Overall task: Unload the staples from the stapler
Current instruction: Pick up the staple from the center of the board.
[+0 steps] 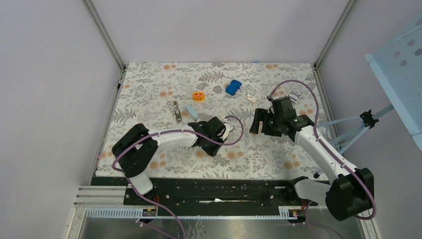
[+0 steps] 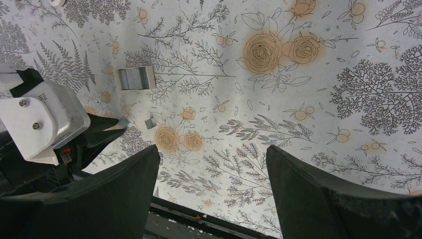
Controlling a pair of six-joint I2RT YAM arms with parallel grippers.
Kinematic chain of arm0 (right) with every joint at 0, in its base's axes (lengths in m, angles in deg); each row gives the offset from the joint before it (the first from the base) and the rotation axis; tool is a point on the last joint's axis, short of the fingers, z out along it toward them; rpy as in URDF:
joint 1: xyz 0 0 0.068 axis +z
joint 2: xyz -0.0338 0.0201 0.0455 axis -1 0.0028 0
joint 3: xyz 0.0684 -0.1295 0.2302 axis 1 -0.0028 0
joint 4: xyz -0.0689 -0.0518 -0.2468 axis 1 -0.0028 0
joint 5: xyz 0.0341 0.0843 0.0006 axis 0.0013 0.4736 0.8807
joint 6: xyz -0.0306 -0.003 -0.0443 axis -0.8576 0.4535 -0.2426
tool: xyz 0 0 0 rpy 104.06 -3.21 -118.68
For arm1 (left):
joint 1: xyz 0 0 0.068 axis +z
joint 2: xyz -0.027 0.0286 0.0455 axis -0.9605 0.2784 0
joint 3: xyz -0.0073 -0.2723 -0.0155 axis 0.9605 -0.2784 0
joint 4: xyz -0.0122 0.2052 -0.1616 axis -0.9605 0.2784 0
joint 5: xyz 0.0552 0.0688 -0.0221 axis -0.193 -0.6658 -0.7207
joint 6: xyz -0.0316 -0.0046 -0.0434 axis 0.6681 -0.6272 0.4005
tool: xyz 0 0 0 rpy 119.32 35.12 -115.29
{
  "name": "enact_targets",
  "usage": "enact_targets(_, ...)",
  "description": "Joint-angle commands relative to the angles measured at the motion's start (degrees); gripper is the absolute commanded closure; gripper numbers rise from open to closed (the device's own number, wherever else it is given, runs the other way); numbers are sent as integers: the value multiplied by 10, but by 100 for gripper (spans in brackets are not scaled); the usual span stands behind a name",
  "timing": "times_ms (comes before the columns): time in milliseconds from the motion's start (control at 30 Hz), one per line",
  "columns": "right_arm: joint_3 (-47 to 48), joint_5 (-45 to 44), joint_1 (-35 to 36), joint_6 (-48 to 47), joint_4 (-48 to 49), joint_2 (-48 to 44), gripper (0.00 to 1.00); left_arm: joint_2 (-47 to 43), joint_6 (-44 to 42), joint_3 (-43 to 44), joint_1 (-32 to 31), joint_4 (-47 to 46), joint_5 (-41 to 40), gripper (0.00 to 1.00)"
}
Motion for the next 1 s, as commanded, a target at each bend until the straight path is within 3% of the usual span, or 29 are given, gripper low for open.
enact_targets(0,-2,-6,-3,-6,5,-7,15,1,17,16,-5,5,-1,78)
enact_targets(633,-22,-9,-3,0,3,-33,14,-39,213,29,-12,-16,-92,80)
enact_targets(967,-18,-6,-2,-2,8,-24,14,-36,274,87,-20,15,-143,80)
